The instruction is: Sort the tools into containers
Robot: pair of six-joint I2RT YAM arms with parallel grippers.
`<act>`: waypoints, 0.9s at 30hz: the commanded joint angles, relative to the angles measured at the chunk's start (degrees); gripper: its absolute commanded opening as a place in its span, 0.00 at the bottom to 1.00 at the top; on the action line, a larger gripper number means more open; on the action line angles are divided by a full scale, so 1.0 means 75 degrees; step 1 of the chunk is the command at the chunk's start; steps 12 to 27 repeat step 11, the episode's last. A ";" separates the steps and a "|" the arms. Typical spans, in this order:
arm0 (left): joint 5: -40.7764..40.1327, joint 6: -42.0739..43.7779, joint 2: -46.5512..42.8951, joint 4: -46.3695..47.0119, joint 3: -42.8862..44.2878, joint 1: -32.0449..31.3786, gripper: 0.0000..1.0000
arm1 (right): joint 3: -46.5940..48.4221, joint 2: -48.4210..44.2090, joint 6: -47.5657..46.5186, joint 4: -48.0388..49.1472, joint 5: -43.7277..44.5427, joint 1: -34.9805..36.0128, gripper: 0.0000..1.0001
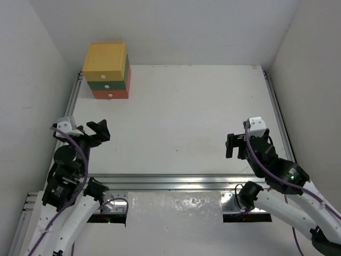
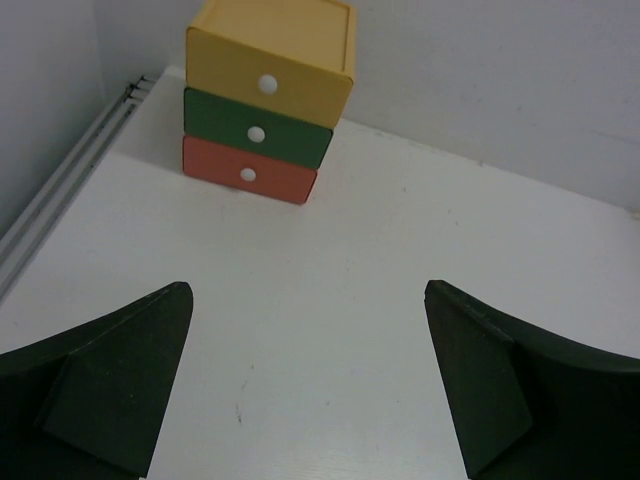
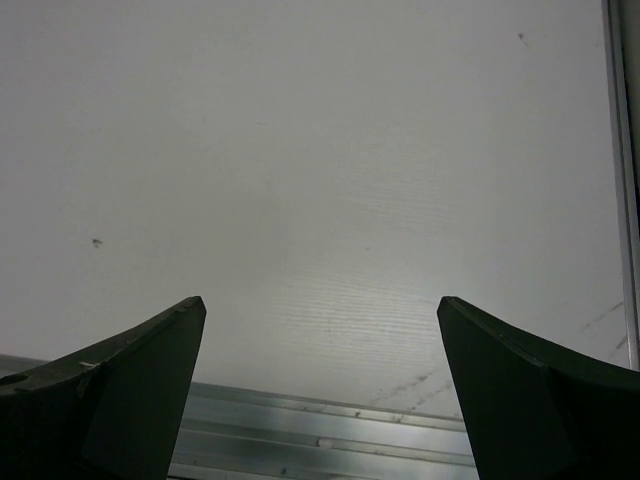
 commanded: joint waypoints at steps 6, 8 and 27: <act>-0.0271 0.0332 -0.0272 0.0486 -0.0172 -0.0026 1.00 | -0.0578 0.0300 0.0367 -0.0008 0.0086 0.0001 0.99; -0.0388 0.0320 -0.0331 0.0474 -0.0219 -0.0026 1.00 | -0.0602 0.0347 0.0356 0.0015 0.0086 0.0001 0.99; -0.0377 0.0320 -0.0518 0.0603 -0.0347 -0.0026 1.00 | -0.0439 0.0440 0.0332 -0.0008 0.0180 0.0001 0.99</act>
